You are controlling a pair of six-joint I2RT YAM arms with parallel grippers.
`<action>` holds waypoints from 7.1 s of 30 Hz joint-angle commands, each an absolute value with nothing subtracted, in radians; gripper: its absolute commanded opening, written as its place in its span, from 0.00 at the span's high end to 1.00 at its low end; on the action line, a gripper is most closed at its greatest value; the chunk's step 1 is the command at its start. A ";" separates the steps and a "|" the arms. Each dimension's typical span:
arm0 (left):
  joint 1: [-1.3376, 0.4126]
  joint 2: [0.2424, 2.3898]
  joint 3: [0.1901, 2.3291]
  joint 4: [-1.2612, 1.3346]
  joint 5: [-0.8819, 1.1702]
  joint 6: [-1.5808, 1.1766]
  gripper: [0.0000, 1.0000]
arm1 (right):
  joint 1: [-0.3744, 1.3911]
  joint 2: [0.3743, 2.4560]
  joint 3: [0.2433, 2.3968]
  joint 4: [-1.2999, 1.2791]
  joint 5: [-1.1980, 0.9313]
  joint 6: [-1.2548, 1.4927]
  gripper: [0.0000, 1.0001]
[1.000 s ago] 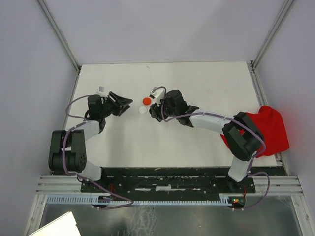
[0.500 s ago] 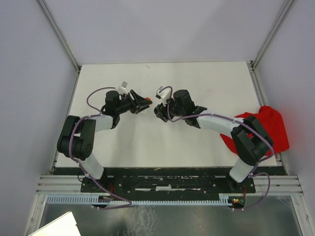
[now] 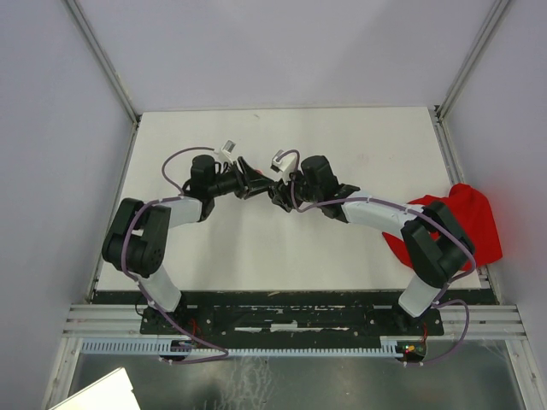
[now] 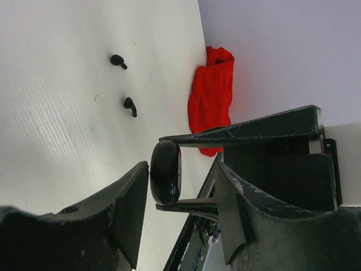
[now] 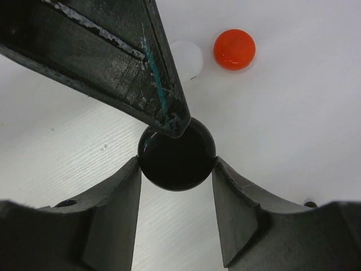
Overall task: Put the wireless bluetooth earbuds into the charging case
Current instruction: Pick up the charging case at the center of the board.
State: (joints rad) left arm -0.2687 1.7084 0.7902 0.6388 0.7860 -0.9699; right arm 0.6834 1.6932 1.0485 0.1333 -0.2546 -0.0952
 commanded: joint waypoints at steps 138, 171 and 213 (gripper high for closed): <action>-0.382 1.841 0.834 1.138 0.717 -1.263 0.97 | 0.377 1.735 0.844 0.914 -0.608 1.105 0.52; -0.375 1.891 0.826 1.247 0.638 -1.373 0.97 | 0.364 1.739 0.818 0.962 -0.640 1.109 0.70; -0.250 1.569 0.843 0.405 0.622 -1.044 0.54 | 0.635 1.415 0.744 0.471 -0.078 -0.160 0.98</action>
State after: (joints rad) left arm -0.2485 1.6127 0.8127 0.4412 0.5655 -1.1011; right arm 0.6365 1.4689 0.8280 0.2306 -0.1165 0.0490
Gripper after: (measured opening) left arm 0.455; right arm 0.324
